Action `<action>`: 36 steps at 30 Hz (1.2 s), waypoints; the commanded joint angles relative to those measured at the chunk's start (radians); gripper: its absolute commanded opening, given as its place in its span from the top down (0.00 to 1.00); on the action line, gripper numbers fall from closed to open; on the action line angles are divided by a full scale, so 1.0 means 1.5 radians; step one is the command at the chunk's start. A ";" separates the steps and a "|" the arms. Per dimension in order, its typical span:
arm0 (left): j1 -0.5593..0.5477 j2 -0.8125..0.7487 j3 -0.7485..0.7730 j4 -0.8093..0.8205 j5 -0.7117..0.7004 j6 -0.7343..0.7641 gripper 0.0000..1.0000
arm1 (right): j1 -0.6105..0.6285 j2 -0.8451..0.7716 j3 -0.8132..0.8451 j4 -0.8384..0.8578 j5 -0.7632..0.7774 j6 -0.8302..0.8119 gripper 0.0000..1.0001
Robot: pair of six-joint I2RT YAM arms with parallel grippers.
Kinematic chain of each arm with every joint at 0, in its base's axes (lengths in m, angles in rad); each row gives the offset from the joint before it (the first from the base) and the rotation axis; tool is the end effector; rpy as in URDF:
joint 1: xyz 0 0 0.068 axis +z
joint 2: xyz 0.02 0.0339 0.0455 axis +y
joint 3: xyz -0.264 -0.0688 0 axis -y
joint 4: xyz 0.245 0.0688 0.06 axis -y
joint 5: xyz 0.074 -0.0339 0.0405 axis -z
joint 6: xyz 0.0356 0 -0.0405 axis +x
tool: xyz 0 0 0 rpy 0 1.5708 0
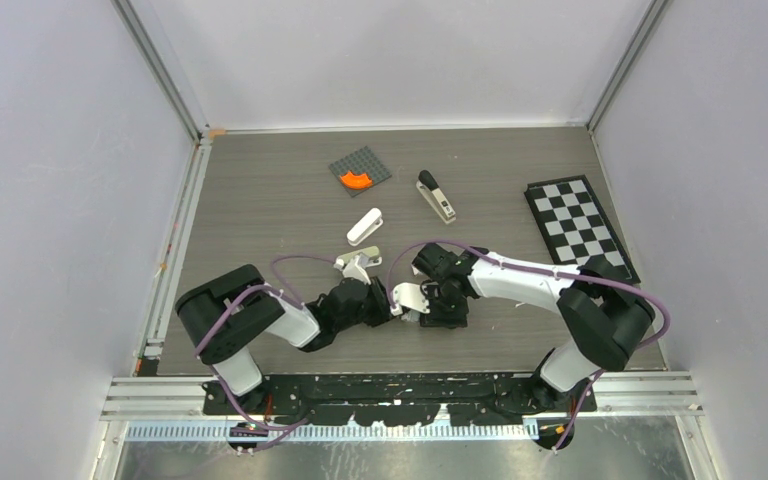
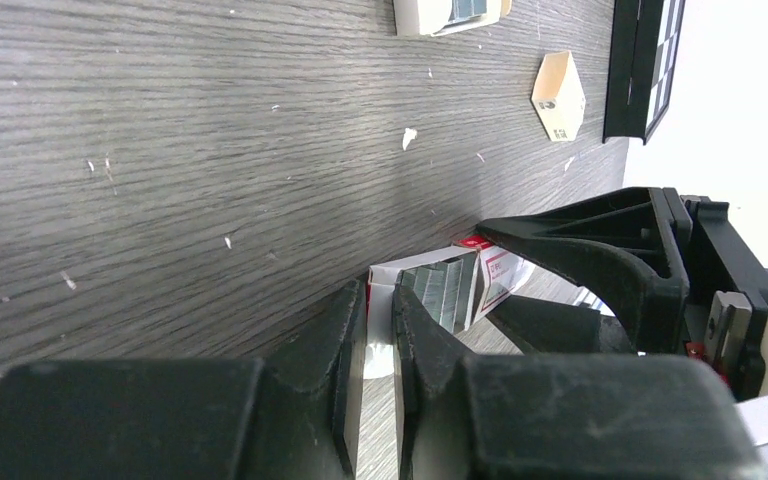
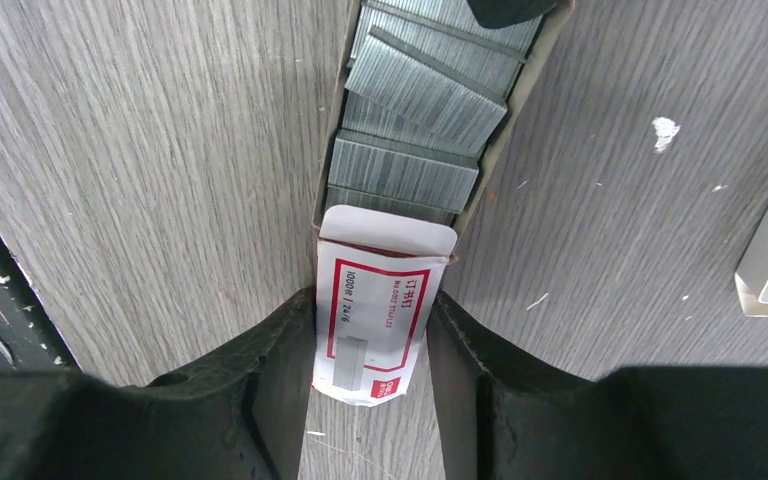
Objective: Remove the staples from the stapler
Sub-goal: Close the staple box at the center of the board.
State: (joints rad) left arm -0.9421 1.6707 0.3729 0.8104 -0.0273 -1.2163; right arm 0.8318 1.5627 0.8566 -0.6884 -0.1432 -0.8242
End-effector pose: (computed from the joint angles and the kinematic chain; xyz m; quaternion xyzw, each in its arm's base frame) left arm 0.1578 -0.2154 0.1051 -0.1241 0.8478 -0.4490 0.2537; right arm 0.1730 0.1974 0.1566 -0.7361 0.6674 0.0716 0.0875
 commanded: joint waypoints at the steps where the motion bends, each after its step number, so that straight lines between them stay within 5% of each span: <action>1: -0.005 -0.005 -0.026 -0.013 -0.056 -0.006 0.85 | 0.010 0.045 -0.020 0.093 -0.010 0.011 0.53; 27: -0.033 0.009 -0.009 -0.012 -0.068 -0.016 0.86 | 0.009 0.051 -0.010 0.103 0.000 0.037 0.46; 32: -0.033 0.013 -0.016 0.014 -0.066 -0.014 0.77 | 0.004 0.041 -0.006 0.101 0.000 0.044 0.37; 36: -0.033 -0.004 -0.018 0.009 -0.062 0.002 0.56 | -0.016 0.006 -0.005 0.089 -0.017 0.044 0.26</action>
State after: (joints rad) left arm -0.9871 1.6669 0.3546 0.8570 -0.1032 -1.2518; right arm 0.8268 1.5753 0.8761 -0.6449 -0.1307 -0.7650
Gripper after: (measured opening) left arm 0.348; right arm 0.695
